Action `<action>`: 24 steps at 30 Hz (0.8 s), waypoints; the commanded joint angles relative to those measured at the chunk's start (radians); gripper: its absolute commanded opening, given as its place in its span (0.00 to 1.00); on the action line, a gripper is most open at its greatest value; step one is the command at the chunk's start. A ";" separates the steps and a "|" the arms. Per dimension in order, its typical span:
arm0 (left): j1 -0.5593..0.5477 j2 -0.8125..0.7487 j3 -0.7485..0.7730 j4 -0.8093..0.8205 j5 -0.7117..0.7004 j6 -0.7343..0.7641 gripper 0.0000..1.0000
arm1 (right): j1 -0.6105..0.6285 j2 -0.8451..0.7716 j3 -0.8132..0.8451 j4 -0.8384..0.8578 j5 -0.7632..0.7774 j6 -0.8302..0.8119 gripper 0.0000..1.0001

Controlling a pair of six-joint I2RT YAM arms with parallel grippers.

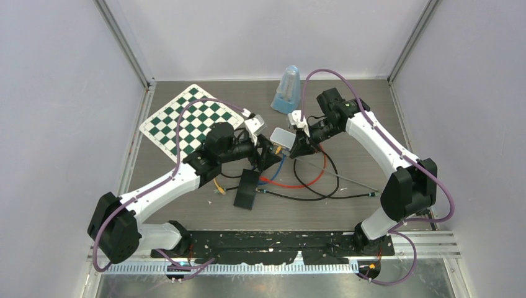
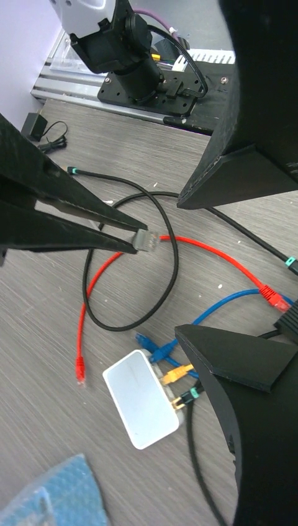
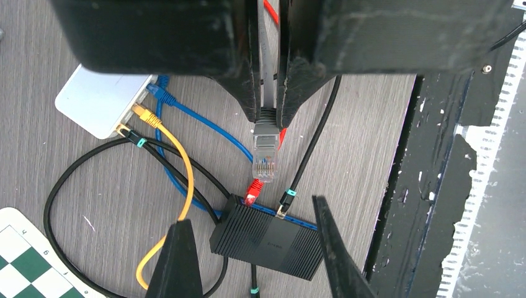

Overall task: Insert the plug into the switch port
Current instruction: Pick up the connector from the center of the board.

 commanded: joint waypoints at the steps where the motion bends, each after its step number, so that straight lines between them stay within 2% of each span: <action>1: -0.013 0.031 0.056 0.105 0.061 0.059 0.70 | 0.015 -0.032 0.009 0.032 -0.033 0.048 0.05; 11: -0.022 0.063 0.053 0.083 0.059 0.105 0.63 | 0.021 -0.021 -0.004 0.041 -0.017 0.080 0.05; 24: -0.041 0.096 0.114 0.026 0.071 0.073 0.54 | 0.027 -0.046 -0.044 0.119 0.014 0.147 0.05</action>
